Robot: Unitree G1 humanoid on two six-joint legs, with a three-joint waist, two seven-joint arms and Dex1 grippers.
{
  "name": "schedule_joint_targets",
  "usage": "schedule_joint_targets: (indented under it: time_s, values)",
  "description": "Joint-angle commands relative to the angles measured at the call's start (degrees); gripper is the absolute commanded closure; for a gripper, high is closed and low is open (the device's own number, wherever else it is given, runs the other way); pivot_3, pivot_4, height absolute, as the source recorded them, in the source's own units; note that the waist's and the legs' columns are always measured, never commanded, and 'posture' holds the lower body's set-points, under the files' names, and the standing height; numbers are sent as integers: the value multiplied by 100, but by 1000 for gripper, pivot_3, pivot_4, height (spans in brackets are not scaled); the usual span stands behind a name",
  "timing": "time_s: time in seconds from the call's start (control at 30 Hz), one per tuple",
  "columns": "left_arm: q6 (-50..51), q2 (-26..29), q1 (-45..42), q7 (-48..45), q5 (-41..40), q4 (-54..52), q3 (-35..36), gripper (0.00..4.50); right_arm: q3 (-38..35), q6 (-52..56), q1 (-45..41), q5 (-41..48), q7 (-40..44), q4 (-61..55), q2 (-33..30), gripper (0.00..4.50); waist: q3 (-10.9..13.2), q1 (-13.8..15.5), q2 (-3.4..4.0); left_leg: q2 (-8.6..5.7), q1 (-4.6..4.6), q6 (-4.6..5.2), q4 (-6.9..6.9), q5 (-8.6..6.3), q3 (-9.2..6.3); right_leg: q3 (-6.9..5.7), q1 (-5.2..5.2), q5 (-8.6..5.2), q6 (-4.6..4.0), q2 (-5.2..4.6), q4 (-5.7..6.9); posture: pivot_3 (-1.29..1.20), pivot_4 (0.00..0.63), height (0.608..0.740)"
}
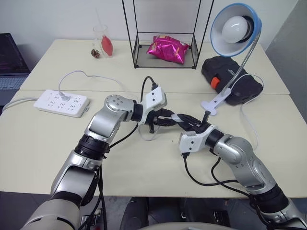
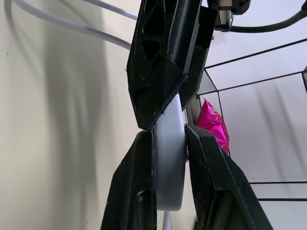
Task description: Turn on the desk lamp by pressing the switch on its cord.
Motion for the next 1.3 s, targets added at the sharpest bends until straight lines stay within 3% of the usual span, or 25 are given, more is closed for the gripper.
schedule_joint_targets:
  time_s: [0.03,0.6,0.87,0.9,1.07,1.3]
  values:
    - [-96,33,-39,-17,-32,-262,54,3385,90,-250,-131,-87,51,-198,-48,3956,0,0,0,0,0,0,0,0,0,0,0,0,0,0,0,0,150,740]
    - [-93,11,-93,-23,-35,-223,42,3385,200,-973,-456,7,317,88,-417,3961,0,-1,0,0,0,0,0,0,1,0,0,0,0,0,0,0,150,740]
    - [-80,9,-94,-27,-37,-238,48,3385,-33,-819,-261,308,297,28,-288,3975,0,0,0,0,0,0,1,0,0,0,1,0,0,0,1,0,150,740]
    - [-80,9,-94,-30,-35,-238,48,3385,-56,-803,-234,325,289,18,-280,3275,0,0,0,0,0,0,1,0,0,0,1,0,0,0,1,0,150,740]
    - [-94,23,-98,-44,-26,-230,63,3386,-165,-831,-155,201,200,-82,-366,2332,0,0,0,0,0,0,1,0,0,0,0,0,0,0,1,0,150,740]
    - [-121,21,-101,-51,-16,-201,58,3387,-448,-894,179,310,137,-397,-490,2284,0,2,0,-1,0,0,2,0,0,0,1,0,0,0,2,0,150,740]
